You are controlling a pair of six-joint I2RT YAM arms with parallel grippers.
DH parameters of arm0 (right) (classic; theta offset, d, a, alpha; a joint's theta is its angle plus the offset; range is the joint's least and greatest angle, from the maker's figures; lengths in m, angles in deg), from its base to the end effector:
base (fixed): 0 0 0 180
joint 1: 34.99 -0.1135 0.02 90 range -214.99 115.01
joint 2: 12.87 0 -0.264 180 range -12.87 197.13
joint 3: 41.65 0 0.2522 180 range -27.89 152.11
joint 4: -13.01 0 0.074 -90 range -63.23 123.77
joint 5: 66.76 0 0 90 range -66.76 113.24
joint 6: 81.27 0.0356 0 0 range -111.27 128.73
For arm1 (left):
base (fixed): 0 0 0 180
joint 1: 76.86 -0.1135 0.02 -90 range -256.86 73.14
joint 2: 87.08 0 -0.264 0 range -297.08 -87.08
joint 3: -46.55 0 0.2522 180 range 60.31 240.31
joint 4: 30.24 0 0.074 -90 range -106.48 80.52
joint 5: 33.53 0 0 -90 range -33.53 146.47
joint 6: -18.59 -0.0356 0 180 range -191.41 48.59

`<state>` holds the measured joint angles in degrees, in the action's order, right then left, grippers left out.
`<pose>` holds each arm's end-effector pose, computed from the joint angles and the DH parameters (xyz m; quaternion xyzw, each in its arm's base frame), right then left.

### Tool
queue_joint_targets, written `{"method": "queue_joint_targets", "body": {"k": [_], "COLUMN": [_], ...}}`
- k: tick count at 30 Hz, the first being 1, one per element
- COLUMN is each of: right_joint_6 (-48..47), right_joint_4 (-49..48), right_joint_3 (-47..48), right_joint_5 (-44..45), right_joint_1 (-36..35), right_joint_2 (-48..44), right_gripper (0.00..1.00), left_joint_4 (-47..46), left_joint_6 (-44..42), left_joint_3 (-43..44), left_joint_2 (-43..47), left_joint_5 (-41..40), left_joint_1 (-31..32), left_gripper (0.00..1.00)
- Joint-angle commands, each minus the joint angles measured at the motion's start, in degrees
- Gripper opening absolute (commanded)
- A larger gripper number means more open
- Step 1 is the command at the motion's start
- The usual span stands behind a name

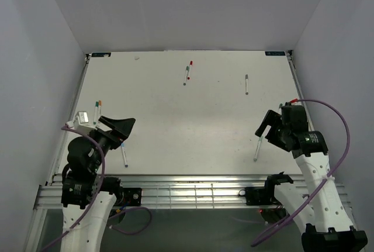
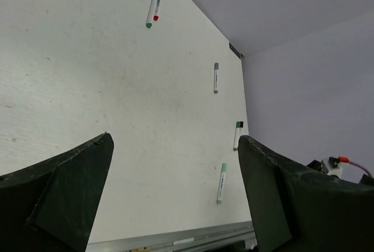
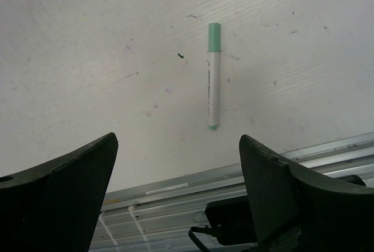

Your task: Open the pen caps

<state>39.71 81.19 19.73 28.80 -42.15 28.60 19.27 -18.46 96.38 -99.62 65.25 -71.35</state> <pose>0.1315 0.0130 0.2925 0.2095 0.9097 0.0734 0.3510 0.0688 -0.0121 0.3005 -0.2682 0.7298 -0.3577 0.5172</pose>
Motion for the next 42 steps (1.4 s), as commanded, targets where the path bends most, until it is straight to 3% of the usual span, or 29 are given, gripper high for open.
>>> {"method": "queue_joint_targets", "body": {"k": [1,4,8,14,17,18,20,22,23,25,33,37,38,39,40,42], "right_joint_6": [-0.49,0.13,0.22,0.75,0.66,0.75,1.27,1.54,1.62,1.63,1.01,0.04,-0.83,-1.01,-1.19,-0.58], "right_joint_4": [4.91,3.69,0.09,-4.22,-7.20,-7.82,-10.45,-11.87,-12.13,-12.58,-15.74,-17.32,-17.76,-18.28,-19.42,-20.74], "right_joint_3": [3.97,3.02,2.57,0.74,-1.99,-3.65,-5.77,-8.50,-9.11,-10.70,-11.85,-10.53,-10.61,-10.61,-10.87,-12.36], "right_joint_5": [7.97,6.58,7.87,5.71,3.15,2.88,2.44,2.00,1.73,1.12,3.93,3.41,2.79,2.09,0.34,-0.99], "right_joint_1": [-0.05,0.04,0.04,0.13,0.13,0.13,0.13,0.13,0.04,0.13,0.04,-0.05,-0.14,-0.05,-0.40,-0.75], "right_joint_2": [4.21,8.69,13.54,21.10,22.86,22.78,21.64,21.63,22.07,23.74,26.64,29.01,29.80,31.28,32.08,34.10], "right_gripper": [0.90,0.90,0.91,0.93,1.00,0.91,0.91,0.91,0.83,0.77,0.70,0.61,0.43,0.33,0.28,0.26], "left_joint_4": [8.53,13.37,17.68,11.99,8.65,7.16,5.92,3.90,3.46,3.10,2.66,1.78,1.35,0.91,0.29,-3.57], "left_joint_6": [-8.12,-11.01,-8.58,-6.46,-6.54,-6.72,-6.80,-6.81,-6.89,-7.24,-8.12,-8.04,-7.95,-7.95,-7.95,-8.30], "left_joint_3": [6.63,11.73,14.72,7.97,5.06,4.62,4.01,3.56,3.56,3.65,3.13,2.51,2.34,2.07,1.72,0.06], "left_joint_2": [-8.69,-15.13,-22.43,-22.36,-22.97,-22.97,-22.54,-21.57,-21.39,-21.48,-21.57,-21.83,-21.92,-22.18,-22.36,-23.14], "left_joint_5": [1.76,7.12,6.52,12.74,15.90,16.53,17.58,17.94,17.86,17.94,18.29,19.26,19.61,20.05,22.05,25.92], "left_joint_1": [0.55,0.55,0.55,0.55,0.55,0.55,0.55,0.55,0.55,0.55,0.55,0.55,0.55,0.55,0.55,0.55], "left_gripper": [0.98,0.98,0.98,0.98,0.96,0.91,0.79,0.79,0.79,0.79,0.79,0.78,0.78,0.76,0.67,0.61]}}
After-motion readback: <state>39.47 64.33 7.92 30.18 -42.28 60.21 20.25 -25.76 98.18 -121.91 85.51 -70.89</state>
